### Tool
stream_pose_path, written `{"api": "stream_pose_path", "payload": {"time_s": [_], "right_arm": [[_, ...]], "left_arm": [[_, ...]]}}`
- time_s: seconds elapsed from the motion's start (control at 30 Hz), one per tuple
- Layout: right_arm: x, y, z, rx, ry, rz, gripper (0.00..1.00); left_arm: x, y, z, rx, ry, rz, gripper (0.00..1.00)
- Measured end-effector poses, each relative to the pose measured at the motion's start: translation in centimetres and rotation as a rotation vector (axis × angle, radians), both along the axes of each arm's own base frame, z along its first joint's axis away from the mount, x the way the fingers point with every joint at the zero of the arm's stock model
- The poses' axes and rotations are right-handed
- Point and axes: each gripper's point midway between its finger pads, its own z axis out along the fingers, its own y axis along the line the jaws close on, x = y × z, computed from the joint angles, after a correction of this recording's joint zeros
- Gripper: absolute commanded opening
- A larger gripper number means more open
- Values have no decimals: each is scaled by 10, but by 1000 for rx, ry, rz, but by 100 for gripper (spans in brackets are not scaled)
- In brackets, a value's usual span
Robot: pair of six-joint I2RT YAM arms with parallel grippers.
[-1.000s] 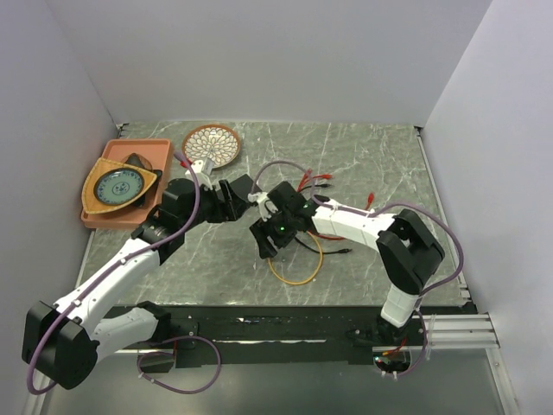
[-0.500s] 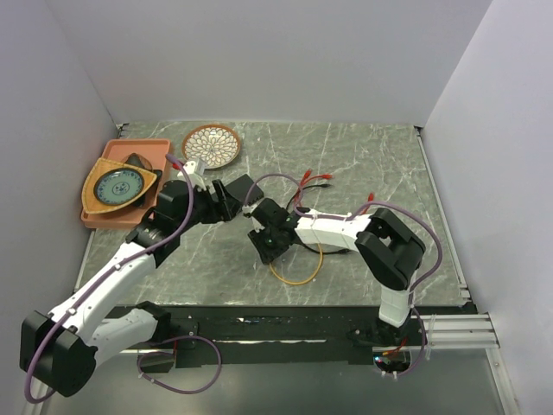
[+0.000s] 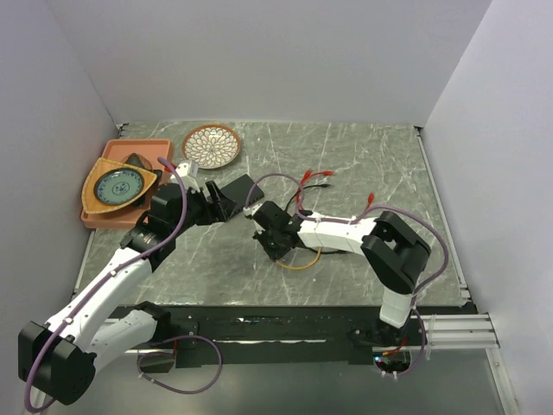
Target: Insert the plug into the switch port
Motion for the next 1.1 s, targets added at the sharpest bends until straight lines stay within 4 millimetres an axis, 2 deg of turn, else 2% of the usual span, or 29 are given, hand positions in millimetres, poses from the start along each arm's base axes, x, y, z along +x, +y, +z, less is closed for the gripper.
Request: {"api": "stream_pose_path", "payload": {"time_s": [0.13,0.33,0.47,0.57,0.73,0.77,0.83,1.1], "right_arm": [[5,-8,26,28,-60,11,0],[12,-3,104,282,-127,72,0],[1,5,143,490,-106,192,0],[-15,10,153,597,-49,283,0],[-34,13,158,675,28,364,0],[-36,14,160,686,33,375,0],[-39,16,166,719,43,402,0],[-37,12,177,813,80,415,0]], "left_arm": [[-5,-6,-7,-17,14,-38,78],[-13,-17,-13,-71,32,-92,77],[-18,-25,-8,-115,19,-141,77],[-22,-35,3,-159,-5,-199,76],[-26,-47,15,-204,-36,-273,71],[-26,-48,16,-208,-38,-282,66],[-28,-52,16,-216,-38,-308,63],[-39,-64,21,-254,-59,-416,64]]}}
